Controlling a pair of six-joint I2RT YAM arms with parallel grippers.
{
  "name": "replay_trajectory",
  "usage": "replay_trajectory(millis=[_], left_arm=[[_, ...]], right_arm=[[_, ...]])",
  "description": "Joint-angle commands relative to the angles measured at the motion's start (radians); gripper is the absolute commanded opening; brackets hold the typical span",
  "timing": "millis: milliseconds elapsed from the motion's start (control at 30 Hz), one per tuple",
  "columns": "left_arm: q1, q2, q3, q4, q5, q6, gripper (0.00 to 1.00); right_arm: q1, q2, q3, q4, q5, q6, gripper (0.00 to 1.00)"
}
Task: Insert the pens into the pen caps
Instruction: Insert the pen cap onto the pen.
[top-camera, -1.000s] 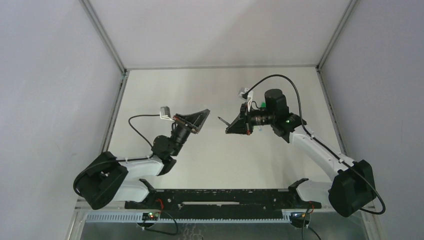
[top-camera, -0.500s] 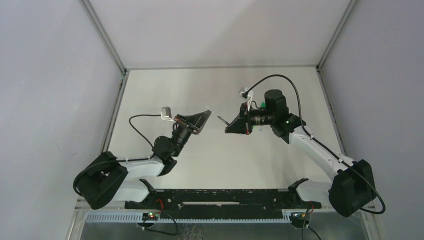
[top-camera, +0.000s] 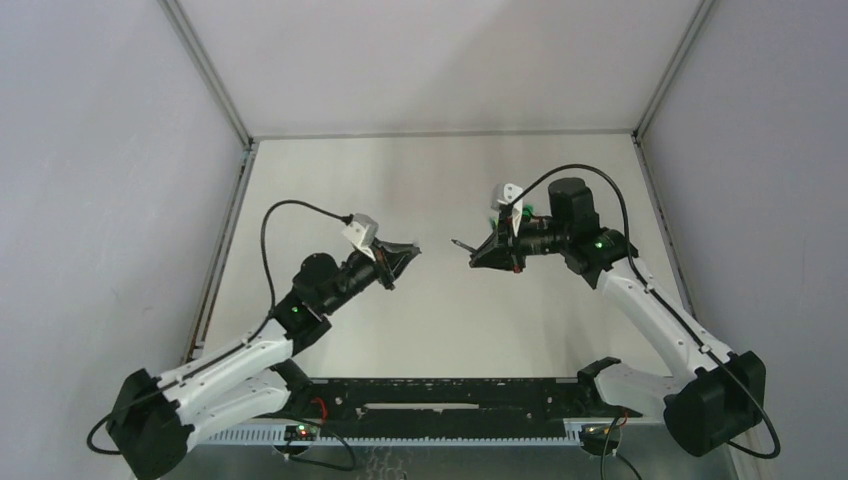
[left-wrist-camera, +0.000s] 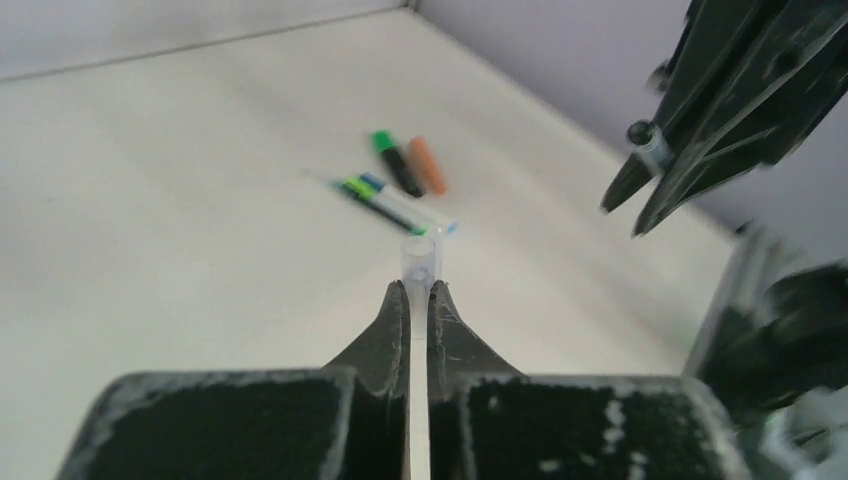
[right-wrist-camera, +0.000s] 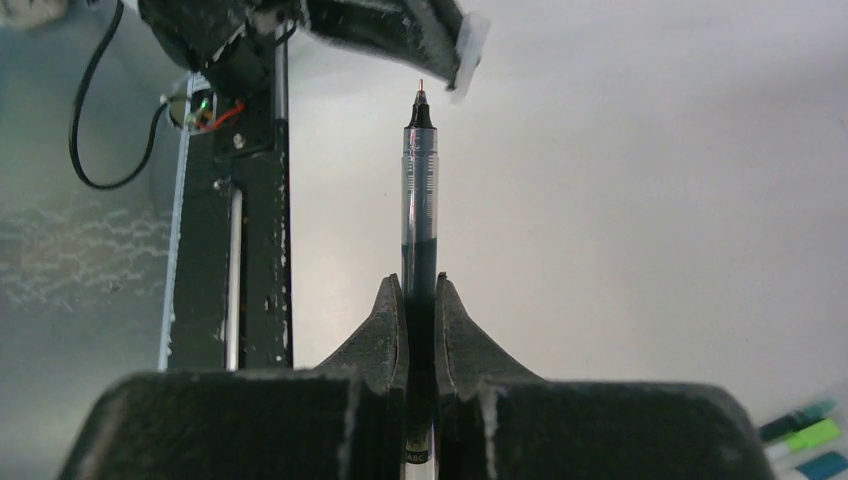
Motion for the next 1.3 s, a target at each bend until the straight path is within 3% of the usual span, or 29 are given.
replay_trajectory(millis=[0, 100, 300, 500, 733, 867, 1067, 1267], left_arm=[[-0.022, -0.101, 0.127, -0.512, -0.035, 0.605, 0.0], [-0.072, -0.129, 0.139, -0.544, -0.185, 0.763, 0.0], [-0.202, -0.153, 0.081, -0.374, -0.406, 1.132, 0.0], [-0.221, -0.175, 0.068, -0.334, -0.361, 1.334, 0.0], [-0.228, -0.179, 0.074, -0.374, -0.273, 1.377, 0.0], [-0.226, -0.155, 0.134, -0.53, -0.169, 1.381, 0.0], [-0.186, -0.092, 0.285, -0.911, 0.034, 1.31, 0.0], [-0.174, -0.131, 0.311, -0.973, 0.048, 1.337, 0.0]], right_arm=[[0.049, 0.014, 0.032, -0.081, 0.01, -0.196, 0.0], [0.069, 0.041, 0.032, -0.074, -0.02, -0.159, 0.0], [0.098, 0.082, 0.032, -0.039, -0.082, -0.068, 0.0], [0.12, 0.116, 0.032, -0.022, -0.103, -0.012, 0.0], [0.125, 0.201, 0.032, 0.111, -0.163, 0.268, 0.0], [0.143, 0.196, 0.035, 0.069, -0.115, 0.195, 0.0], [0.15, 0.183, 0.097, -0.129, -0.03, -0.041, 0.0], [0.153, 0.251, 0.112, -0.14, -0.146, 0.008, 0.0]])
